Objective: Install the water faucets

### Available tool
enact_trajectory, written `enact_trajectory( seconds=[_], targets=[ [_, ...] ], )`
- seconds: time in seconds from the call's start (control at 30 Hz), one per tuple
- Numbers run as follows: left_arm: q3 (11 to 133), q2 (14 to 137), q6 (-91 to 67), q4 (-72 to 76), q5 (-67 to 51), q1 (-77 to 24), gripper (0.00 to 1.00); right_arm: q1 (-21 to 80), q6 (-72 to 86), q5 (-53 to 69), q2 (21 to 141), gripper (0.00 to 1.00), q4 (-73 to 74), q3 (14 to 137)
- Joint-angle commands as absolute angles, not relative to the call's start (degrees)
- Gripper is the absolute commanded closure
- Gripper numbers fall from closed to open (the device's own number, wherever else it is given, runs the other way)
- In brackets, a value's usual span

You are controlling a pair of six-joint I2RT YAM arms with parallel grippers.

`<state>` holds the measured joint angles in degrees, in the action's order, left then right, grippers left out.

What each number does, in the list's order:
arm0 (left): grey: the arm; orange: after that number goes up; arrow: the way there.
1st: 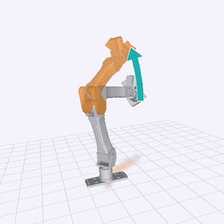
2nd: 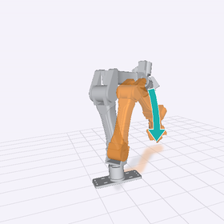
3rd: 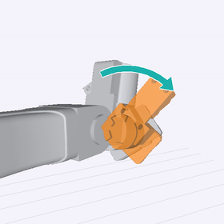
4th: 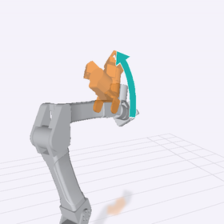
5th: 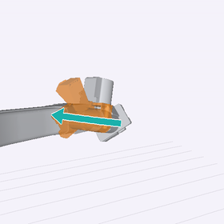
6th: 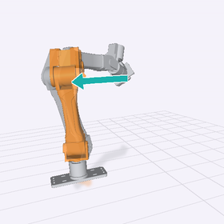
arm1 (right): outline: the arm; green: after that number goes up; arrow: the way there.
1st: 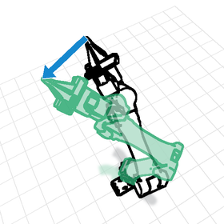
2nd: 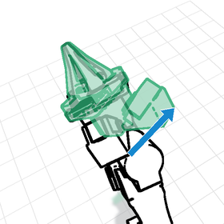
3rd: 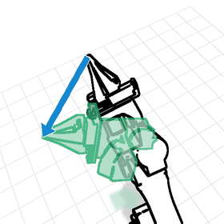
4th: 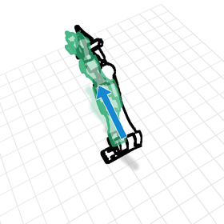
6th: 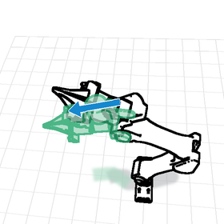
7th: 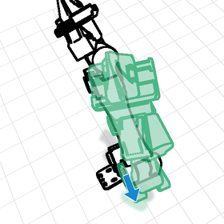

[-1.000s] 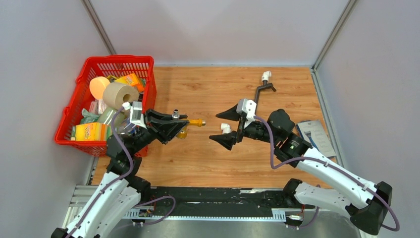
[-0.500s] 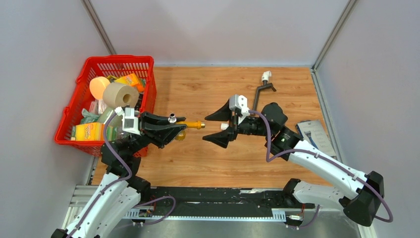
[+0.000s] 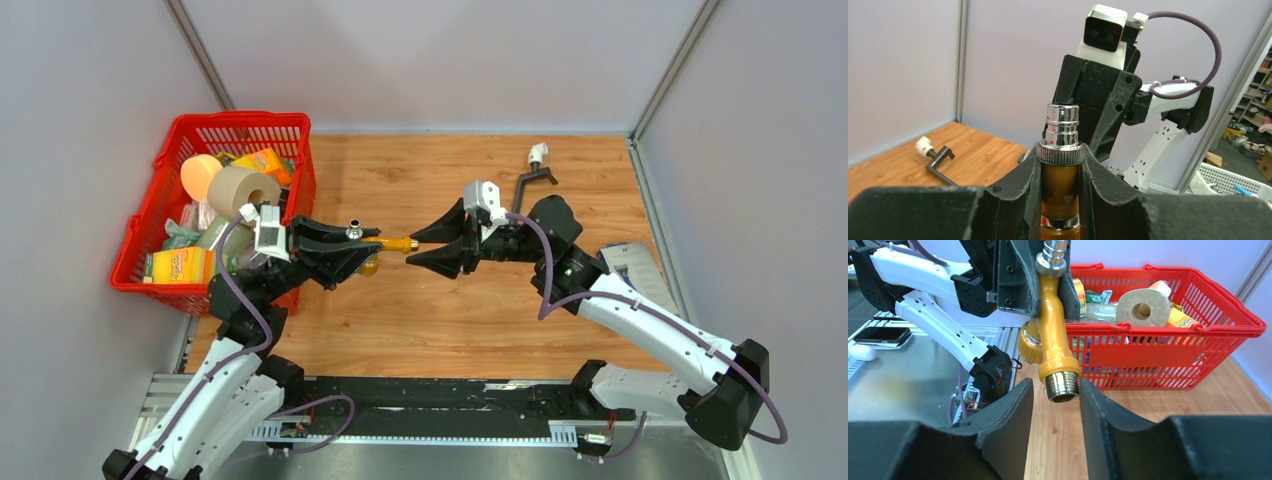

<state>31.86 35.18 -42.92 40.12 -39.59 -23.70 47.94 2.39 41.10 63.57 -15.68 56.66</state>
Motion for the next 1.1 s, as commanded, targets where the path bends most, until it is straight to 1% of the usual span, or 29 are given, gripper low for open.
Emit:
enact_trajectory(
  seconds=[0.0, 0.17, 0.27, 0.37, 0.4, 0.43, 0.47, 0.5, 0.53, 0.57, 0.6, 0.67, 0.8, 0.9, 1.07],
  targets=[
    [35.24, 35.59, -41.13, 43.59, -40.52, -23.73, 1.0, 46.41, 1.49, 44.65, 63.54, 0.61, -16.96, 58.97],
    [35.77, 36.91, -40.87, 42.72, -41.4, -23.73, 1.0, 45.62, 0.26, 47.28, 63.28, 0.81, -16.96, 58.89],
    [36.3, 37.26, -39.91, 40.35, -41.84, -23.73, 1.0, 45.26, -1.3, 48.16, 63.02, 0.84, -16.88, 59.06],
    [36.74, 37.18, -39.29, 38.68, -42.54, -23.73, 1.0, 44.83, -1.67, 48.34, 63.02, 1.0, -16.35, 59.06],
    [37.0, 37.26, -39.03, 38.15, -42.45, -23.73, 0.98, 44.65, -1.67, 48.34, 63.02, 1.0, -16.17, 59.06],
    [37.26, 37.27, -38.76, 35.97, -42.28, -23.73, 0.94, 44.47, -1.67, 48.34, 63.1, 1.0, -16.0, 59.06],
    [37.87, 37.27, -38.15, 34.9, -41.93, -23.73, 0.8, 44.21, -1.5, 48.34, 63.28, 1.0, -15.91, 58.98],
    [38.23, 37.27, -37.88, 32.46, -41.92, -23.73, 0.74, 44.03, -1.41, 48.69, 63.37, 1.0, -15.82, 58.97],
    [39.02, 37.27, -37.01, 30.95, -42.18, -23.73, 0.65, 43.86, -1.41, 48.87, 63.37, 1.0, -15.65, 58.89],
    [39.46, 37.35, -36.57, 28.59, -42.19, -23.73, 0.61, 43.77, -1.41, 48.69, 63.28, 1.0, -15.73, 58.71],
    [40.33, 37.53, -35.87, 27.26, -42.71, -23.73, 0.55, 43.86, -1.23, 48.69, 63.28, 1.0, -15.73, 58.71],
    [41.48, 38.32, -34.9, 24.0, -43.85, -23.73, 0.49, 43.77, -1.32, 48.6, 63.19, 1.0, -15.73, 58.62],
    [43.85, 40.16, -33.4, 17.59, -46.14, -23.73, 0.44, 43.77, -1.06, 48.25, 63.11, 1.0, -15.73, 58.8],
    [44.38, 41.57, -32.78, 14.33, -47.28, -23.73, 0.43, 43.77, -0.79, 48.08, 63.28, 1.0, -15.73, 58.97],
    [44.21, 42.71, -33.49, 14.33, -50.53, -23.73, 0.42, 43.77, -0.79, 48.69, 63.72, 1.0, -15.73, 59.15]
  ],
)
